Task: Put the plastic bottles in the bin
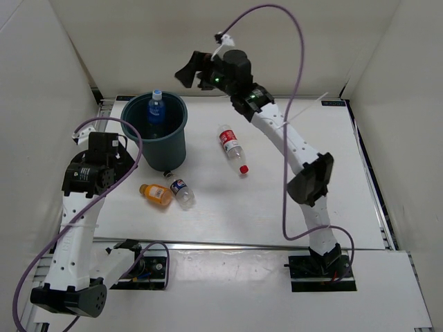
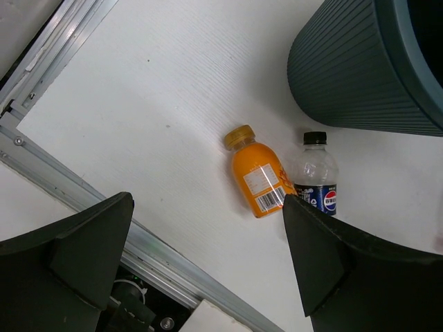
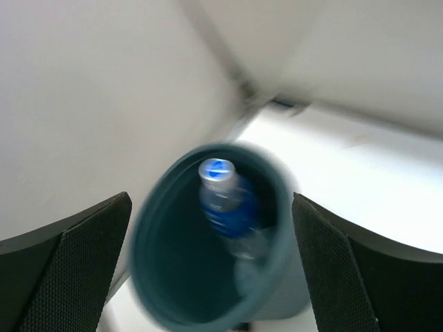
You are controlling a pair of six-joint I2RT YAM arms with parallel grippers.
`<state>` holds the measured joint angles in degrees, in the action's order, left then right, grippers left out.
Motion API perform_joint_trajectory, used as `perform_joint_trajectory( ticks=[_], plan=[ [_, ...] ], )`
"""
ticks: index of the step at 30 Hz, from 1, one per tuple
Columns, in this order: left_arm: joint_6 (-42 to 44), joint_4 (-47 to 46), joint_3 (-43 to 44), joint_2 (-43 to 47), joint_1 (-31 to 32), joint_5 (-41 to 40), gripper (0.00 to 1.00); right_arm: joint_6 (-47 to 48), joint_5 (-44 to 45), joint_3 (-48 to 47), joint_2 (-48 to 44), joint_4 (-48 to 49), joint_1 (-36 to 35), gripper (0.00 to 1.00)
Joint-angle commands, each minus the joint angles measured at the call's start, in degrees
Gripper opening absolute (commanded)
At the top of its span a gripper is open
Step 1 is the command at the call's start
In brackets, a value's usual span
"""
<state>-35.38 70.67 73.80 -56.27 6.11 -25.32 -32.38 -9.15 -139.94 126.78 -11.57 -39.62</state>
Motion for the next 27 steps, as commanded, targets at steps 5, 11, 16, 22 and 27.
perform_joint_trajectory(
  ticks=[5, 11, 16, 22, 27],
  plan=[
    [0.39, -1.24, -1.91, 2.83, -0.22, -1.75, 1.0, 12.32, 25.16, 14.16, -13.05, -7.48, 9.11, 1.0],
    [0.92, -1.77, -3.22, 3.45, -0.22, -2.28, 1.0, 20.6, 12.85, 14.17, -5.69, -19.77, 12.28, 1.0],
    [2.15, -2.3, -3.22, 3.45, -0.22, -2.28, 1.0, 21.75, 8.89, 15.83, -1.8, -23.32, 12.81, 1.0],
    [2.67, -2.3, -4.98, 3.98, -0.22, -2.28, 1.0, 22.27, 5.99, 19.52, 1.45, -24.46, 12.81, 1.0],
    [3.21, -2.3, -4.98, 3.98, -0.22, -2.28, 1.0, 21.57, 0.97, 20.85, 2.51, -24.46, 12.81, 1.0]
  ],
)
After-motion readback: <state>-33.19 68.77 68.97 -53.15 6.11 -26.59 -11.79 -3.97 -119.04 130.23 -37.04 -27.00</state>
